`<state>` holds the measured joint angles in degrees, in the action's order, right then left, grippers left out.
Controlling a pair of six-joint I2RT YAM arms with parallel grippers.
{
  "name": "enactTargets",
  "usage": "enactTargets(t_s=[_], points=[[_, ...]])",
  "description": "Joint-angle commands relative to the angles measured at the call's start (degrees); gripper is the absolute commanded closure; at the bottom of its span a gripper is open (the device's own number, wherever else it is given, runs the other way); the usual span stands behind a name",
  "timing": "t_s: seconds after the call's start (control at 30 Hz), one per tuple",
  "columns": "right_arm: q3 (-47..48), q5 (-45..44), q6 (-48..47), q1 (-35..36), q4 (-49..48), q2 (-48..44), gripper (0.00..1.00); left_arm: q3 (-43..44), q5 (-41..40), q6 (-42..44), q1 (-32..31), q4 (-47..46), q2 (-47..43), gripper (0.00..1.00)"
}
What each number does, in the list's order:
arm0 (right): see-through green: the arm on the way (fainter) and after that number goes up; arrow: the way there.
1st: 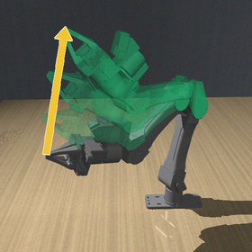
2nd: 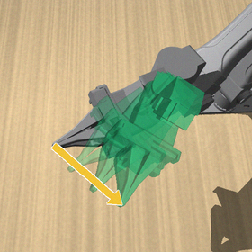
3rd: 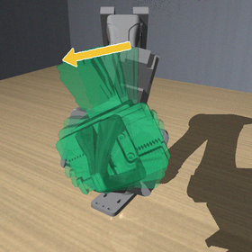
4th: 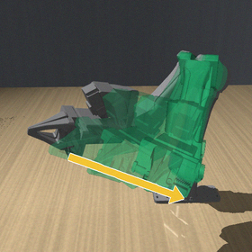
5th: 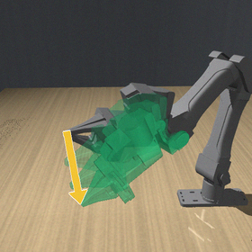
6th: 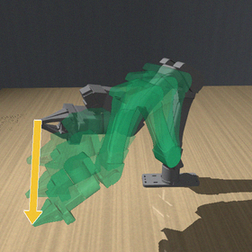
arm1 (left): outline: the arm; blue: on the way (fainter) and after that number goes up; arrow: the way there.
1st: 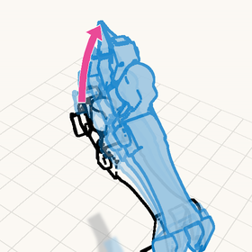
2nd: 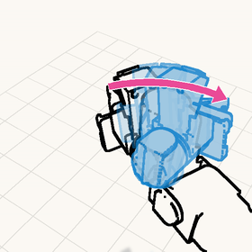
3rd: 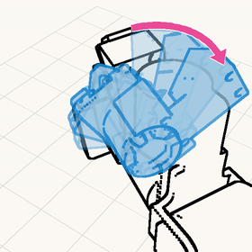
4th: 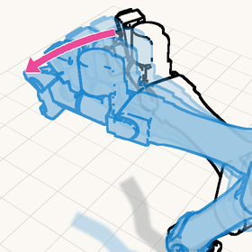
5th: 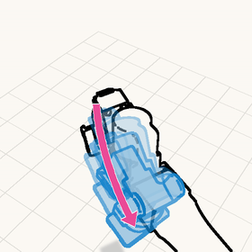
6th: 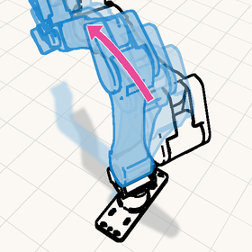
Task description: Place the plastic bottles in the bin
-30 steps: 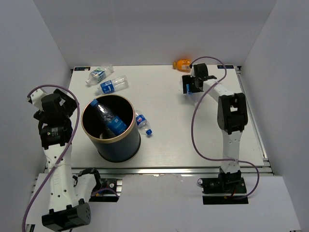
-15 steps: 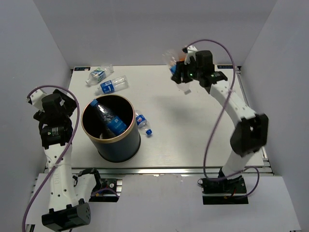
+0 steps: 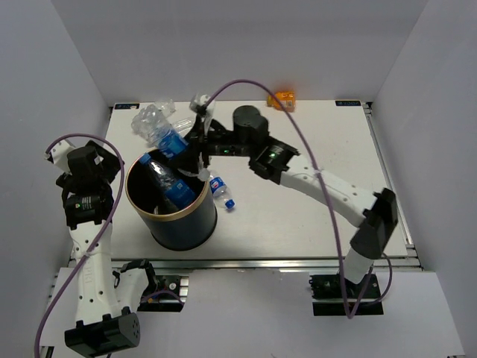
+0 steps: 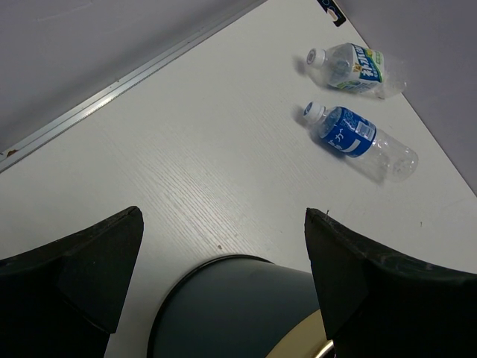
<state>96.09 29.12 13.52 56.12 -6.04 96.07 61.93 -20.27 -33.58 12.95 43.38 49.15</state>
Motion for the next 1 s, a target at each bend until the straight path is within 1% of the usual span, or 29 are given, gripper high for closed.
enactTargets(t_s=[0.0, 0.03, 0.13, 0.17, 0.23, 0.3, 0.33, 0.47, 0.5, 0.6, 0.63, 0.7, 0.83, 0.87, 0.9, 0.93, 0.97], points=[[5.05, 0.41, 2.91, 2.24, -4.85, 3.5, 0.49, 1.35, 1.2, -0.17, 0.23, 0.57, -1.68, 0.02], [5.85, 0.41, 3.27, 2.85, -4.94, 5.68, 0.49, 1.35, 1.64, 0.01, 0.23, 0.57, -1.77, 0.02], [10.77, 1.89, 3.18, 3.73, -2.32, 9.9, 0.41, 1.7, 1.73, -0.08, 0.23, 1.18, -1.77, 0.02], [11.65, 1.64, 3.18, 3.82, -0.91, 10.62, 0.33, 1.79, 1.73, 0.01, 0.23, 1.45, -1.77, 0.02], [12.36, 0.32, 3.79, 3.91, -0.72, 11.42, 0.28, 1.7, 2.16, 0.01, 0.23, 1.36, -1.86, 0.02], [12.36, -0.82, 4.23, 4.0, -0.81, 11.16, 0.2, 1.44, 3.04, 0.18, 0.23, 0.92, -2.12, 0.02], [12.36, -0.91, 4.24, 4.0, -0.81, 10.98, 0.12, 1.52, 3.31, 0.36, 0.15, 0.83, -2.21, 0.02], [13.07, -3.19, 1.52, 3.91, 1.03, 9.05, 0.11, 2.67, 1.91, 0.62, 0.23, 1.8, -2.3, 0.02], [12.98, -4.94, 0.64, 3.82, 2.08, 7.57, 0.11, 2.93, 1.9, 0.71, 0.23, 1.89, -2.21, 0.02], [10.44, -8.02, -0.07, 2.77, 2.79, 3.44, 0.11, 3.11, 2.43, 0.8, 0.23, 1.89, -2.47, 0.02], [9.47, -8.55, 0.02, 1.46, 2.44, 2.2, 0.11, 2.85, 2.87, 0.8, 0.23, 1.54, -2.91, 0.02], [6.31, -8.82, 0.37, -0.3, 2.44, -1.74, 0.11, 2.23, 3.48, 0.89, 0.23, 0.92, -3.18, 0.02], [-1.24, -10.22, -0.16, -8.38, 4.46, -8.78, 0.11, 2.75, 2.96, 0.8, 0.23, 0.75, -2.3, 0.02], [-5.61, -10.75, 0.01, -9.96, 4.64, -10.28, 0.11, 2.93, 2.96, 0.71, 0.15, 0.66, -2.04, 0.02], [-8.0, -11.28, 0.28, -12.93, 4.81, -12.81, 0.11, 2.93, 3.31, 0.63, 0.23, 0.4, -1.77, 0.02], [-10.2, -11.2, 0.54, -14.27, 5.25, -13.88, 0.11, 3.02, 3.4, 0.19, 0.23, -0.13, -1.6, 0.02], [-14.84, -11.11, 0.11, -15.5, 5.34, -15.72, 0.11, 3.19, 3.4, -0.16, 0.15, -0.39, -1.07, 0.02]])
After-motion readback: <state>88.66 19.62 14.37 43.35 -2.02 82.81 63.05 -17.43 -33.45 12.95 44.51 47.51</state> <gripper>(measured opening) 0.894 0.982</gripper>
